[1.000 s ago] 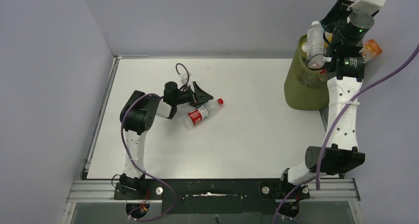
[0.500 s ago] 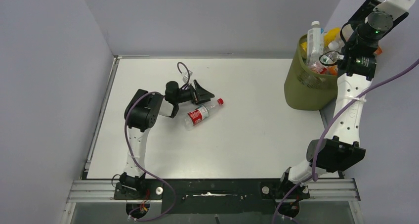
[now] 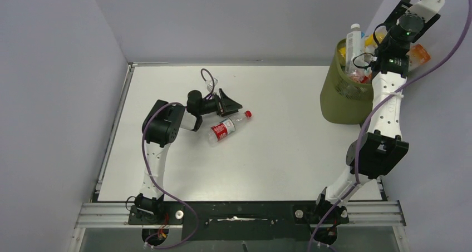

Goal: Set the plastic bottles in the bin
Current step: Place the plastic bottle in the trash bin, then pick up the plastic bottle at the center of the board, then place the plastic bottle in the trash bin.

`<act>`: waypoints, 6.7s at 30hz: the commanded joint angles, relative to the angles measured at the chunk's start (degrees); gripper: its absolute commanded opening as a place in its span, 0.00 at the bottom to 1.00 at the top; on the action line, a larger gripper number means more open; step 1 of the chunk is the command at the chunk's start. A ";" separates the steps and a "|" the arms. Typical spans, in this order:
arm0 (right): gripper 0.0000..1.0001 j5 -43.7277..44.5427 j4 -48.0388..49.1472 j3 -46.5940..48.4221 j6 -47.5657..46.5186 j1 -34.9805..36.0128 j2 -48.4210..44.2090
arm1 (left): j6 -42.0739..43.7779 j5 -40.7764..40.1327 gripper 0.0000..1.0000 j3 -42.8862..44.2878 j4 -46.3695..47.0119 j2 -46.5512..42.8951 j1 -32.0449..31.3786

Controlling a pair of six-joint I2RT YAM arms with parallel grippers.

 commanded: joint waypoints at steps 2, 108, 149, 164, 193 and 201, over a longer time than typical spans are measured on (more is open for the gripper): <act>0.52 -0.82 5.15 -1.06 1.35 -0.26 2.13 | 0.10 1.15 0.88 2.69 3.90 0.73 0.15; 0.81 -28.90 -16.31 -44.93 26.02 48.46 6.16 | 20.24 -28.79 0.89 -30.70 -34.15 -40.63 -14.18; 0.49 -18.37 -14.19 -0.57 19.10 -6.62 -9.84 | 16.32 -16.59 0.89 -23.13 -24.71 -35.70 -6.97; 0.54 -15.17 -6.82 -2.47 20.72 -6.59 -3.55 | 8.16 -13.29 0.89 -5.70 -15.79 -19.91 -8.79; 0.80 -15.50 -7.30 -2.04 18.88 -4.28 -5.77 | 7.67 -12.95 0.89 -4.26 -14.88 -17.74 -9.28; 0.84 -16.28 -8.15 -2.22 18.76 -3.18 -6.96 | 7.84 -13.32 0.89 -4.49 -15.41 -18.44 -9.51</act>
